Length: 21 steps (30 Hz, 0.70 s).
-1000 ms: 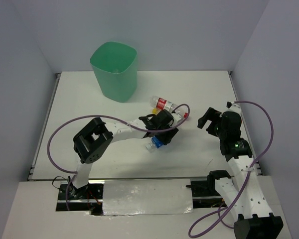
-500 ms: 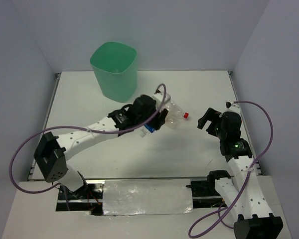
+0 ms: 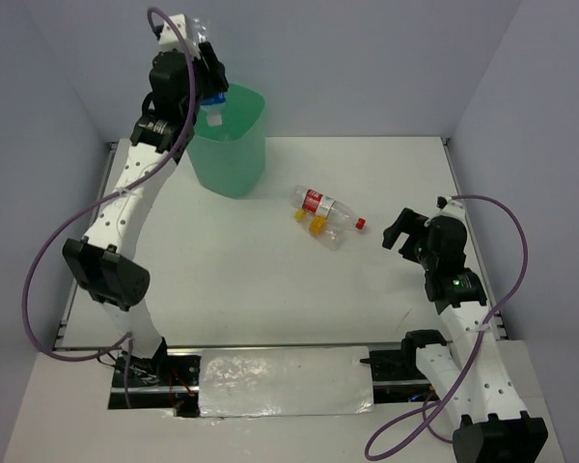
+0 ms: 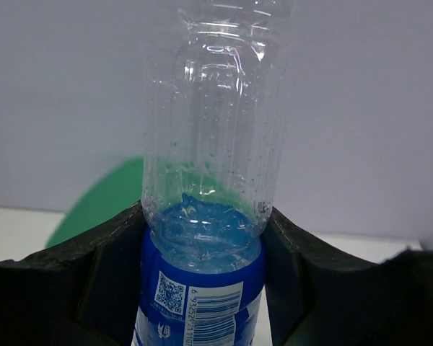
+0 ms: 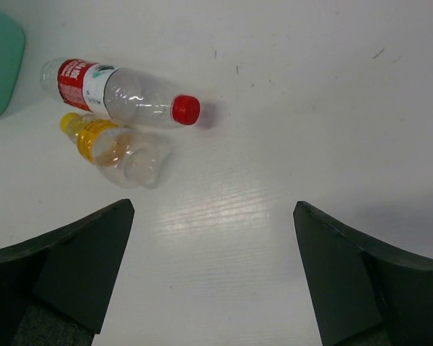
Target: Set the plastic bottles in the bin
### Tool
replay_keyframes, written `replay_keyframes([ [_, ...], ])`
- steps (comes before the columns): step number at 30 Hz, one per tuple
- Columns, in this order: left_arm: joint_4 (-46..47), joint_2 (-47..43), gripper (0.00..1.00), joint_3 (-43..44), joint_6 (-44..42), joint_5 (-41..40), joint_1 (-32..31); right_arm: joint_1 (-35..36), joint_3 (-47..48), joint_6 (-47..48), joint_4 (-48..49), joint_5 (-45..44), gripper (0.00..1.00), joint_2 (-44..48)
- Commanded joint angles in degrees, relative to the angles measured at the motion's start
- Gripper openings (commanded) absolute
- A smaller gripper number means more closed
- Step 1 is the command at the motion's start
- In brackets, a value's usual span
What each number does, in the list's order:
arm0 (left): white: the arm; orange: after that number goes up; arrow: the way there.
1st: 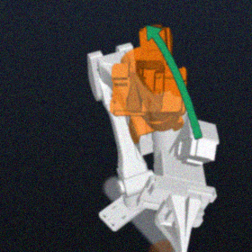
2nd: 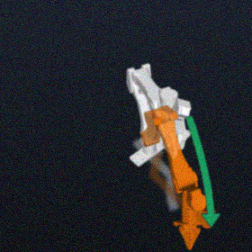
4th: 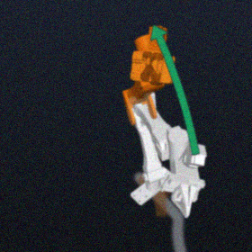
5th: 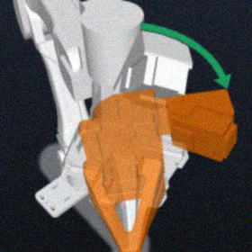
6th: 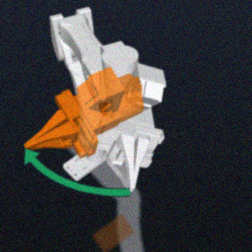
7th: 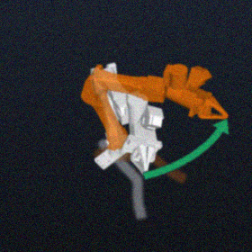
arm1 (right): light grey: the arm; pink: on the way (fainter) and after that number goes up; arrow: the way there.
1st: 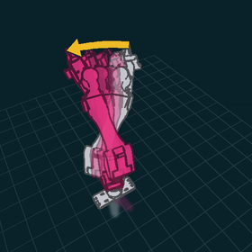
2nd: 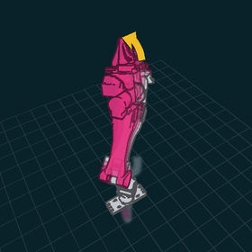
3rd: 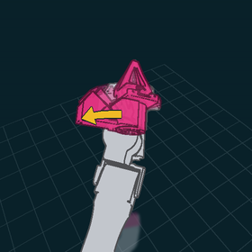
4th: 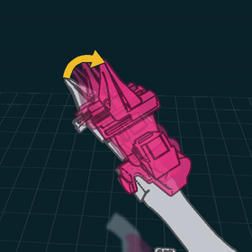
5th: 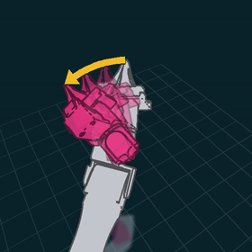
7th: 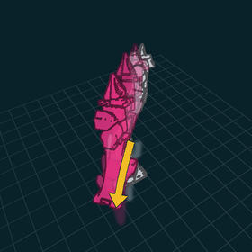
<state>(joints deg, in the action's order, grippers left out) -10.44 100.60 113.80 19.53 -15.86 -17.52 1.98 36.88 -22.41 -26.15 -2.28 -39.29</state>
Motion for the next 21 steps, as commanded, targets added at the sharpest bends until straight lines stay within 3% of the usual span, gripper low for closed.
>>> replay_keyframes([
  [1,6.91,6.44,0.67,8.0,2.0,-6.09,1.78,-0.31,-0.49,1.4,4.78,-2.62,1.0,1.14],
  [4,10.68,11.72,0.71,12.41,3.32,-10.16,3.62,-0.31,-0.94,1.93,5.84,-3.6,1.0,1.67],
  [9,21.41,16.03,0.73,8.38,4.29,-14.72,5.3,-0.22,-0.85,2.64,6.99,-2.38,1.0,0.35],
  [12,22.57,18.58,0.83,8.28,4.11,-14.55,5.48,-0.22,-1.55,3.69,9.36,-0.09,1.0,-0.17],
  [13,22.74,19.19,0.97,8.02,4.37,-14.03,5.48,-0.22,-1.64,3.95,9.8,0.43,1.0,-0.44],
  [15,22.83,19.46,0.99,7.23,4.73,-12.97,5.48,0.13,-1.73,4.75,10.5,2.02,1.0,-1.23],
  [18,20.11,19.03,0.99,8.46,5.08,-11.92,5.48,3.28,-1.38,7.37,11.21,1.59,1.0,-2.63],
  [21,16.51,17.36,0.99,11.08,4.12,-7.98,5.48,15.28,-1.2,11.15,13.31,-6.28,1.0,-4.39],
])
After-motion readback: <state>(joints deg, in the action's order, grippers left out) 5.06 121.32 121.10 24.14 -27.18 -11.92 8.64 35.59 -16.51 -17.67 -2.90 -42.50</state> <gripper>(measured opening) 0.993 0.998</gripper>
